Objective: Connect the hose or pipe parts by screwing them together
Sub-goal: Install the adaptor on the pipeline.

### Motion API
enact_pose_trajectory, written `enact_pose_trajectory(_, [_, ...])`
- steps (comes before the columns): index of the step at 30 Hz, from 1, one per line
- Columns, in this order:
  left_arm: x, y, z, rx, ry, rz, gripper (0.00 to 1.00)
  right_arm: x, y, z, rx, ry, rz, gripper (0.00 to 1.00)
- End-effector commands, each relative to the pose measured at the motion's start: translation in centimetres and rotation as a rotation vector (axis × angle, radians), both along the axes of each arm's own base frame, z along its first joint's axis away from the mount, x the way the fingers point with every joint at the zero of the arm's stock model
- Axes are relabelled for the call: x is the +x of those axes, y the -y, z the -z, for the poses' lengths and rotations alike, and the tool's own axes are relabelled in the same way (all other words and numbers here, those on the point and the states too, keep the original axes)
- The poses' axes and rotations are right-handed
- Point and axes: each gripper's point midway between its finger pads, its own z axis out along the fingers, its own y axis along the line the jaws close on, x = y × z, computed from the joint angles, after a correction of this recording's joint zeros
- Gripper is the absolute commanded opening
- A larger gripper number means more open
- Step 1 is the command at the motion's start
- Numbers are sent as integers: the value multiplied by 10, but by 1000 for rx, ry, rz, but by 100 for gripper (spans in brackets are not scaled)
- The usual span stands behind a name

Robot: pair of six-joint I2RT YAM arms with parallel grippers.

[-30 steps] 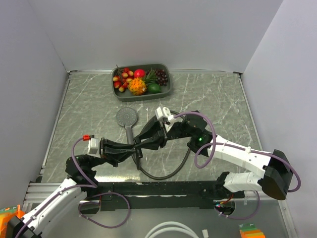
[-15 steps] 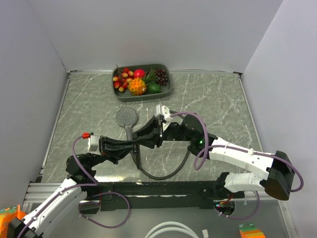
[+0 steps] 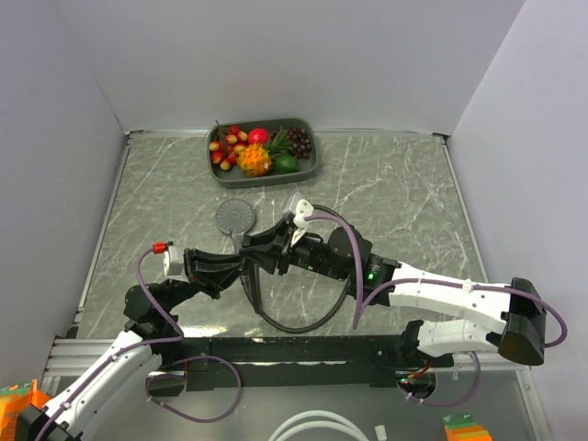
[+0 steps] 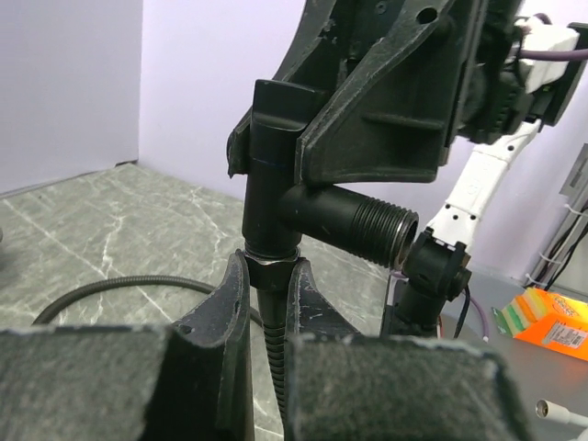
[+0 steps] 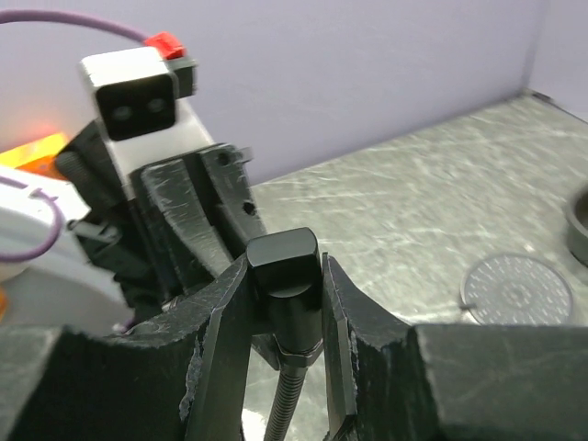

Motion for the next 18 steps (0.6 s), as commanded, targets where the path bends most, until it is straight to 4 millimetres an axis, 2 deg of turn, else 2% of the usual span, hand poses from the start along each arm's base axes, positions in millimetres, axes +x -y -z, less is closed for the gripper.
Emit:
enact_pose_trajectory(1, [-13,-24,-72,-180,211,-82,1,2,1,81,-262,-161,105,0])
enact_pose_trajectory(6, [-12,-26,-73,-183,214,-90,1,14,4,83,-271,-233,236,0])
enact_pose_trajectory(15, [-9,-29,-76,-192,218,-115,1,19,6,95,-327,-176,446,0])
enact_pose_trajectory(16, [-8,-30,-76,-192,217,-120,1,18,6,105,-370,-169,457,0])
enact_pose_trajectory(18, [-6,-31,-76,-192,216,-132,1,22,9,101,-374,-169,526,0])
